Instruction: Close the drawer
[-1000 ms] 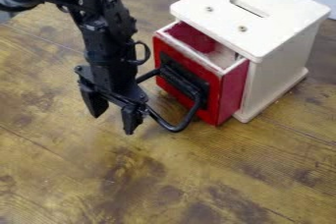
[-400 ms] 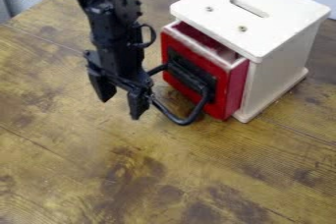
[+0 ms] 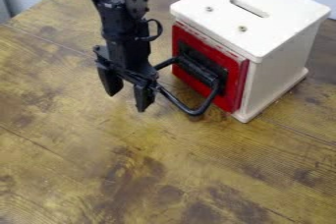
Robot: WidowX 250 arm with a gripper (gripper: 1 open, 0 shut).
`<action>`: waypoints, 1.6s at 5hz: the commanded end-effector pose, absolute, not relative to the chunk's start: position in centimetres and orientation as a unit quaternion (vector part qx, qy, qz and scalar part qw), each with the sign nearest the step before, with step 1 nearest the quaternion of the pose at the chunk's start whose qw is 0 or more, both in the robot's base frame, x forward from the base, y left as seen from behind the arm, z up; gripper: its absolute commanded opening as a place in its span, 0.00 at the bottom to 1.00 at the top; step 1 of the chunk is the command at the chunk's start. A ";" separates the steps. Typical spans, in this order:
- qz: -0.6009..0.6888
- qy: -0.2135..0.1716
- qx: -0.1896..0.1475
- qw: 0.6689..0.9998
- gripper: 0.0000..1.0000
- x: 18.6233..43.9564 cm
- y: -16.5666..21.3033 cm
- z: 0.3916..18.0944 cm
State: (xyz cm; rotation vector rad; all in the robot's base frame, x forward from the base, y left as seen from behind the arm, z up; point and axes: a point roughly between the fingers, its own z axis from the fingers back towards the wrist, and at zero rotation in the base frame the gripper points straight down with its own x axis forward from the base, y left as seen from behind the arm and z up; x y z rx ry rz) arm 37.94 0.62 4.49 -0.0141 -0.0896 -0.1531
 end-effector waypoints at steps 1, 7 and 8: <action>-0.024 -0.091 0.005 0.996 1.00 40.0 1.6 7.0; 0.016 -0.063 0.001 0.998 1.00 40.9 -1.3 5.8; 0.018 -0.065 0.000 0.998 1.00 40.6 -1.9 5.8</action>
